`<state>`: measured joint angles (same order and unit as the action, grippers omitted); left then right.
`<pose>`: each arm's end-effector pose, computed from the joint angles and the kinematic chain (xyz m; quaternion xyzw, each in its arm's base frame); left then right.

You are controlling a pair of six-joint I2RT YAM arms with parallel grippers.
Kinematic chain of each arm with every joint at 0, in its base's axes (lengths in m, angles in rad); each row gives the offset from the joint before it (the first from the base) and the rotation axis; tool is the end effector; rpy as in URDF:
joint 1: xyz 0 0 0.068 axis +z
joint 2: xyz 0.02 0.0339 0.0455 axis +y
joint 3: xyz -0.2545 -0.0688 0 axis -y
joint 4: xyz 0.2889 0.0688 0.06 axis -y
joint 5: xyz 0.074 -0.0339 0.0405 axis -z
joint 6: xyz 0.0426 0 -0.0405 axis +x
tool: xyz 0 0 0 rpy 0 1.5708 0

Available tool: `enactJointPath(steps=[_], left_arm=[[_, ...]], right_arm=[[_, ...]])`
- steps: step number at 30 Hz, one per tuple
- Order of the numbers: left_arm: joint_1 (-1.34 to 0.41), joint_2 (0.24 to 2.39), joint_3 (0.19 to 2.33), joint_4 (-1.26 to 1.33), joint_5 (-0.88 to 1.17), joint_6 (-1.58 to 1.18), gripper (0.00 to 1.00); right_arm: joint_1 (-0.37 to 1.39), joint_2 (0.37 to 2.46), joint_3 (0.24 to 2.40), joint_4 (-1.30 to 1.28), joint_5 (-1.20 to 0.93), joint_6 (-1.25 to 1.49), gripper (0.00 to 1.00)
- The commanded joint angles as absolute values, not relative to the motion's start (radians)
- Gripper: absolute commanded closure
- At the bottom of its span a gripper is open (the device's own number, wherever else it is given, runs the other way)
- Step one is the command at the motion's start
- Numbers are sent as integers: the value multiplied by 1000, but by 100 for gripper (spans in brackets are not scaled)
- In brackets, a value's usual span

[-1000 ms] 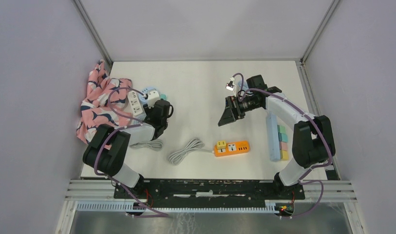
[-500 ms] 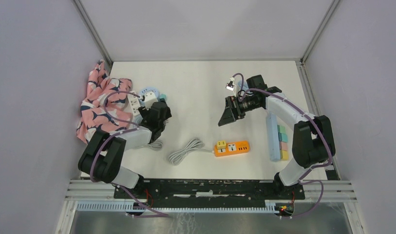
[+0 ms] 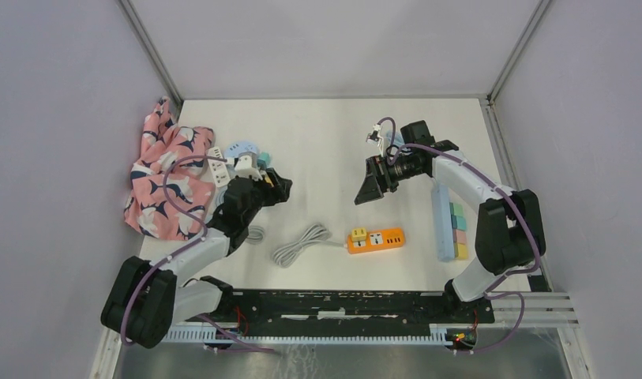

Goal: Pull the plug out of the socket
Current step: Place the plug at the center of the board, then remove the plug from the socket.

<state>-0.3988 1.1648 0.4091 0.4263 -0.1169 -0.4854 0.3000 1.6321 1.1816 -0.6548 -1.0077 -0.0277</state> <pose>0.2608 -0.1045 0.1552 -0.0691 0.8099 -0.2055 0.5451 0.3383 0.1423 0.2093 -0.2489 0.8225 0.4929 0.1364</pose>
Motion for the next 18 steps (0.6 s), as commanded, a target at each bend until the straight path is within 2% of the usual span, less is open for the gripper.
enactJointPath(steps=[1, 10, 18], left_arm=[[-413, 1103, 397, 498, 139, -495, 23], [-616, 967, 337, 556, 94, -462, 22], [-747, 951, 324, 591, 84, -411, 22]], right_arm=[[299, 1587, 1207, -663, -1014, -77, 0], [299, 1567, 1216, -698, -1017, -149, 0], [298, 1550, 1216, -710, -1015, -188, 0]])
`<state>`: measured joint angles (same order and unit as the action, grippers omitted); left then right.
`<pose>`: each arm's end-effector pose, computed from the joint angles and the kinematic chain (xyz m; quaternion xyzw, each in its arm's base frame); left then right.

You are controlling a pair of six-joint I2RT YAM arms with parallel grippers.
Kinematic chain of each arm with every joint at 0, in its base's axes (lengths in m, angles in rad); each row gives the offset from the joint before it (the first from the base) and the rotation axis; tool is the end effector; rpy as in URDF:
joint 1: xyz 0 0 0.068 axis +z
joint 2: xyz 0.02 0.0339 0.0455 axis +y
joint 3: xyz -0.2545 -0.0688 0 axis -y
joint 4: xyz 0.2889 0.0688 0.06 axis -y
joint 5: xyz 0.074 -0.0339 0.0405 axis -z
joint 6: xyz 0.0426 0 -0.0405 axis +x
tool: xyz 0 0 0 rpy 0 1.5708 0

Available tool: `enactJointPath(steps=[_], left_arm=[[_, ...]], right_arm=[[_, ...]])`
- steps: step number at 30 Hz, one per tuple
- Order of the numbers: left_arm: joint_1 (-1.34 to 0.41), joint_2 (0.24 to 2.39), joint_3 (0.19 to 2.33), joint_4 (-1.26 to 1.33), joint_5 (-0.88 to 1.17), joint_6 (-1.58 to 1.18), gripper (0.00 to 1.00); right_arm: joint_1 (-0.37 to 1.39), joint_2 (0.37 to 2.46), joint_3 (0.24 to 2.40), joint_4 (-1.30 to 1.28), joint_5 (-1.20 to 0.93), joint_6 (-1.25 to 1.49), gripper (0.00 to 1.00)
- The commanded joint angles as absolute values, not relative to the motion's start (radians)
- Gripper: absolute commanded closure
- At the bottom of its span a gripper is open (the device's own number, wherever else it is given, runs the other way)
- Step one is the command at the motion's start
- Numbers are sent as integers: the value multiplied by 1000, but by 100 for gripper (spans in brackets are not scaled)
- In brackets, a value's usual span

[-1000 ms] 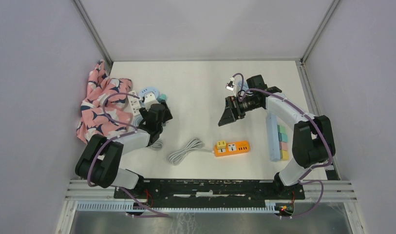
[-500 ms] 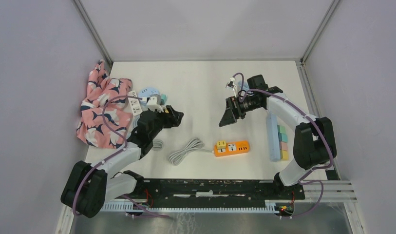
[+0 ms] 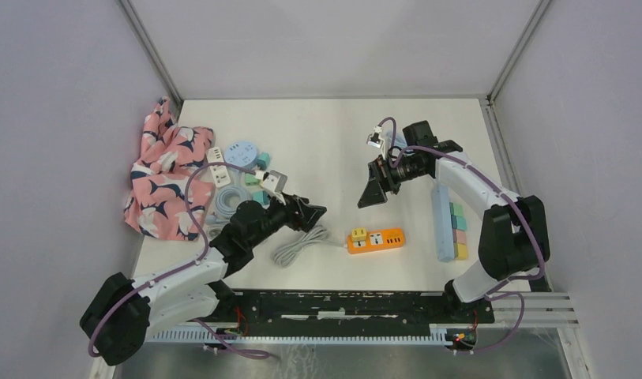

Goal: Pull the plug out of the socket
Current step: Remove the plug from the socket.

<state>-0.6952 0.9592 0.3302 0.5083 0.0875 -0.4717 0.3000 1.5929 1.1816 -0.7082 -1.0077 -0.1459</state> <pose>0.1960 -0.1684 0.1864 0.1122 0.7399 -0.3923 0.5349 0.3300 0.1398 0.2204 -0.2941 0.8085 0.4842 0.1591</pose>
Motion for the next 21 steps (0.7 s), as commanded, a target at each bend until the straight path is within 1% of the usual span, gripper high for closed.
enactJointPath(steps=[1, 11, 21], left_arm=[[-761, 955, 324, 600, 85, -406, 22], [-827, 987, 278, 691, 65, -397, 22], [-838, 945, 223, 686, -6, -356, 22]], right_arm=[[297, 1549, 1216, -711, -1014, -191, 0], [297, 1540, 1206, -716, -1030, -223, 0], [297, 1524, 1175, -711, -1056, -283, 0]])
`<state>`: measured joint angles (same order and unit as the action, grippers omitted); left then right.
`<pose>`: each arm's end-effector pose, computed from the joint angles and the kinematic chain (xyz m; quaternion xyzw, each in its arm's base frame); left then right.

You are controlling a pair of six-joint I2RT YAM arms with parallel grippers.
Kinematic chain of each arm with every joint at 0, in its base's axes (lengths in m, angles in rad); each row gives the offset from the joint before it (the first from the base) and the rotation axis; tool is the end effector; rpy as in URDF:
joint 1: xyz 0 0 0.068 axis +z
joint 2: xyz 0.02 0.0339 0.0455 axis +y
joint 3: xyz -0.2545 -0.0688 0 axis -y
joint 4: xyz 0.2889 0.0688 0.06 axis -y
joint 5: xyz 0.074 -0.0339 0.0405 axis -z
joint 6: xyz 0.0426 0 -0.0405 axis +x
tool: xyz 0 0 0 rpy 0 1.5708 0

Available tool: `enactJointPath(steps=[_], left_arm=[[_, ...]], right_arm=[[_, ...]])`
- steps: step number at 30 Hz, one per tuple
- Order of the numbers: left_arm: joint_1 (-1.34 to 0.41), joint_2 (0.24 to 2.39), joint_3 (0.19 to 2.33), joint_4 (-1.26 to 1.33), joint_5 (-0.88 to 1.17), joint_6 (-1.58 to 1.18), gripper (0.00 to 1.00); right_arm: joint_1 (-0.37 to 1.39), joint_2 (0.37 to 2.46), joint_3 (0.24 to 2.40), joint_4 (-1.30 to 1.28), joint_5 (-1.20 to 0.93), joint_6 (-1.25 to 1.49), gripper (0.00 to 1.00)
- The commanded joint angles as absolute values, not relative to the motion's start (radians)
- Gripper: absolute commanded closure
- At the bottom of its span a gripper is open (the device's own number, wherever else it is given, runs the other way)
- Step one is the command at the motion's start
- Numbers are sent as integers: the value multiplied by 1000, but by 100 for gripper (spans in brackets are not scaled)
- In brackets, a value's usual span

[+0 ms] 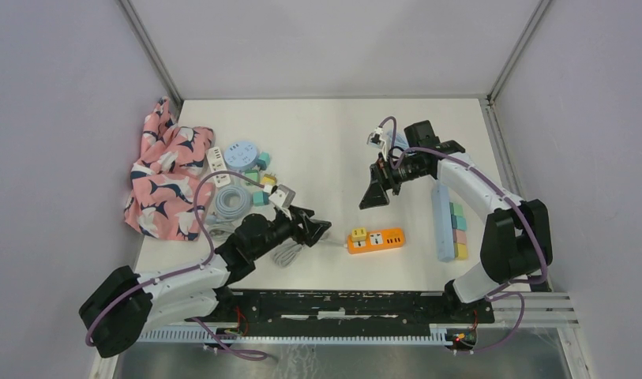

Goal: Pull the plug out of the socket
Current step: Remove the plug from the socket.

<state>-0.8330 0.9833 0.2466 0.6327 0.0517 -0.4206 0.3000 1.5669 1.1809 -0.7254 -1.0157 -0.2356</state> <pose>0.1660 -0.1858 0.1636 0.1690 0.7234 -0.4081 0.5307 0.3256 0.1386 0.2284 -0.3319 0.7912 0.4797 0.1836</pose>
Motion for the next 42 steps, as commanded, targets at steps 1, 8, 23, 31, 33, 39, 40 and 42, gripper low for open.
enactJointPath(steps=[1, 8, 23, 31, 33, 39, 40, 42], left_arm=[[-837, 935, 214, 679, -17, -350, 22], [-838, 853, 162, 635, -103, -314, 22], [-837, 894, 97, 724, -159, -328, 21], [-837, 895, 87, 736, -164, -334, 20], [-837, 900, 89, 738, -164, -334, 20], [-838, 905, 89, 738, -160, -335, 19], [-837, 904, 89, 738, -160, -336, 19], [-838, 905, 89, 739, -162, -336, 19]], right_arm=[[299, 1523, 1171, -710, -1056, -289, 0], [303, 1519, 1148, -709, -1054, -348, 0], [358, 1389, 988, -805, -1026, -941, 0], [418, 1315, 862, -666, -886, -1058, 0], [452, 1317, 844, -616, -830, -1046, 0], [556, 1342, 829, -545, -718, -1025, 2], [567, 1344, 826, -528, -703, -1011, 4], [586, 1357, 825, -508, -681, -997, 7]])
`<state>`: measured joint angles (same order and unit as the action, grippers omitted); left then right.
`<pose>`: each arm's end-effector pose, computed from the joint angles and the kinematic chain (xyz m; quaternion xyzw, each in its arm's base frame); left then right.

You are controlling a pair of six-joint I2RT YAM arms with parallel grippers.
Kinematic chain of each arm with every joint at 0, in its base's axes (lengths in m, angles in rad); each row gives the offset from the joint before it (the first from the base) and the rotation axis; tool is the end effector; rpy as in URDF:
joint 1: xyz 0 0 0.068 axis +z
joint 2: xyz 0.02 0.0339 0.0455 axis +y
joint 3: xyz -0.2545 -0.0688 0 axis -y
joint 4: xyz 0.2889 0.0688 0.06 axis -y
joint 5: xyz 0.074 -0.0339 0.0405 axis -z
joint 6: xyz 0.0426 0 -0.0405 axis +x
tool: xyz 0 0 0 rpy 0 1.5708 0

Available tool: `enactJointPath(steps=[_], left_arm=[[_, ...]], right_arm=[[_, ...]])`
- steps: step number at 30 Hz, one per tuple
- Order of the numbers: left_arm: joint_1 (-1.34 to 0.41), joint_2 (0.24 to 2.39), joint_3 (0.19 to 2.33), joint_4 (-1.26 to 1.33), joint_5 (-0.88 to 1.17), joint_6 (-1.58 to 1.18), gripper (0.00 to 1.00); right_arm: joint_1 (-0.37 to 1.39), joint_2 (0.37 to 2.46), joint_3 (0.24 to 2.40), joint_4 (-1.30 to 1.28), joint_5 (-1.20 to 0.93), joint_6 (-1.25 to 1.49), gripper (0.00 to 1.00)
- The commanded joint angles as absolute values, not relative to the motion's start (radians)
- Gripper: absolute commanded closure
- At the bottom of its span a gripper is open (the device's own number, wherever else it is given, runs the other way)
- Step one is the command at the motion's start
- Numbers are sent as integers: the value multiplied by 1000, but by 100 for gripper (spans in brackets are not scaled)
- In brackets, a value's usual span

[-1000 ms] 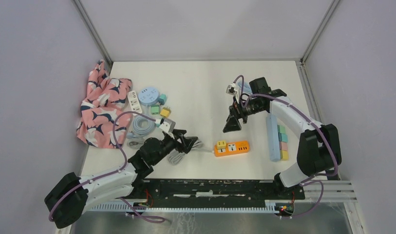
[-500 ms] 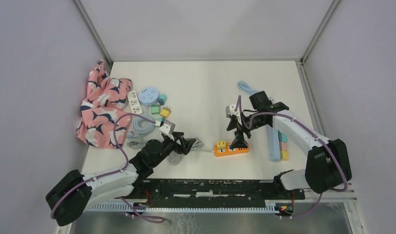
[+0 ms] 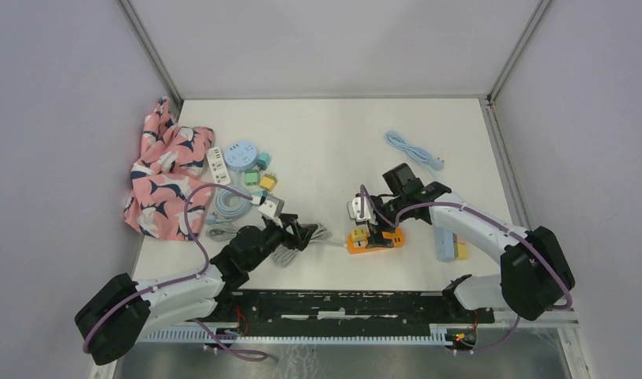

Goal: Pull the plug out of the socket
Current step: Remove the plug from the socket.

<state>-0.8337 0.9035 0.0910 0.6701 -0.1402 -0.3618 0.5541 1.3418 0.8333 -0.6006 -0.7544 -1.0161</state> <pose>0.1521 -0.1587 0.1284 0.1316 0.7436 -0.3240 0.5699 0.2318 0.1777 0.1791 -0.6994 0.5806 0.3003 0.2892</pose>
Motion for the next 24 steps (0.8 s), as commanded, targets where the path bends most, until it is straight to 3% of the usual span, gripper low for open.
enactJointPath(steps=[1, 18, 24], left_arm=[[-838, 907, 89, 739, -162, -336, 19], [-838, 917, 97, 735, -160, -336, 19], [-837, 917, 97, 741, -141, -331, 20]], right_arm=[[595, 1366, 825, -502, -672, -990, 9], [687, 1447, 846, -499, -588, -993, 62], [689, 1446, 877, -516, -593, -954, 99]])
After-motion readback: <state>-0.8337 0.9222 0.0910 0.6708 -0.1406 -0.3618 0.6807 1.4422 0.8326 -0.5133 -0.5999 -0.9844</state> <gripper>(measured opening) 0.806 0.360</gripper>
